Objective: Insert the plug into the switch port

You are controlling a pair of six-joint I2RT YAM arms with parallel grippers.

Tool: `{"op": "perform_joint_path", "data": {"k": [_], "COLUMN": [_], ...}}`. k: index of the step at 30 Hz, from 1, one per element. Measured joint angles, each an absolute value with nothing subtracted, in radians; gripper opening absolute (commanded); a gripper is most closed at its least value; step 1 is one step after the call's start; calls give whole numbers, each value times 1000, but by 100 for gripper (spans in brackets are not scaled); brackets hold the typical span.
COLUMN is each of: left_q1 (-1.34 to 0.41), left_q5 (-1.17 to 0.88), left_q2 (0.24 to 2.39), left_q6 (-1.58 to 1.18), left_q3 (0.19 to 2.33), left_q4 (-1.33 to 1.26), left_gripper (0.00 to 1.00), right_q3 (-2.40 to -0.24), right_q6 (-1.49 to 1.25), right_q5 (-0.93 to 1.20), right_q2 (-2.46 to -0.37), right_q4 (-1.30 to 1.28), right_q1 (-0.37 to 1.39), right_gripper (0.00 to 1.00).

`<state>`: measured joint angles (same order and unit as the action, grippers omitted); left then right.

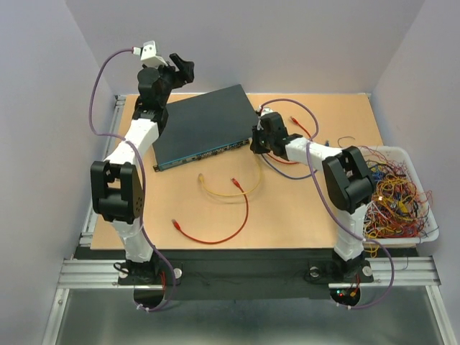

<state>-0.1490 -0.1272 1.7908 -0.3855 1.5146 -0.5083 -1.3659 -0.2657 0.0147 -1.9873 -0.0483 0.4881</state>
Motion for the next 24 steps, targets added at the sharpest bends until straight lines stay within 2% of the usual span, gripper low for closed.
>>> {"op": "perform_joint_path", "data": {"k": [5, 10, 18, 24], "left_q1": [-117, -91, -68, -43], "left_q5": [-146, -146, -103, -103], "left_q2": [1896, 2106, 2395, 2415], "left_q6": [-392, -409, -410, -422], "left_q3": [1537, 1606, 1890, 1948], "left_q4": [-605, -629, -472, -426], "left_gripper": [81, 81, 81, 81], "right_q3": [-1444, -1504, -1575, -1578], "right_q6": [-265, -262, -257, -258], "right_q5": [13, 13, 13, 13], "right_q2": [-2070, -2107, -2154, -2155], "right_q4": [-96, -151, -219, -229], "right_q1": [475, 474, 472, 472], "right_gripper": [0, 1, 1, 0]}}
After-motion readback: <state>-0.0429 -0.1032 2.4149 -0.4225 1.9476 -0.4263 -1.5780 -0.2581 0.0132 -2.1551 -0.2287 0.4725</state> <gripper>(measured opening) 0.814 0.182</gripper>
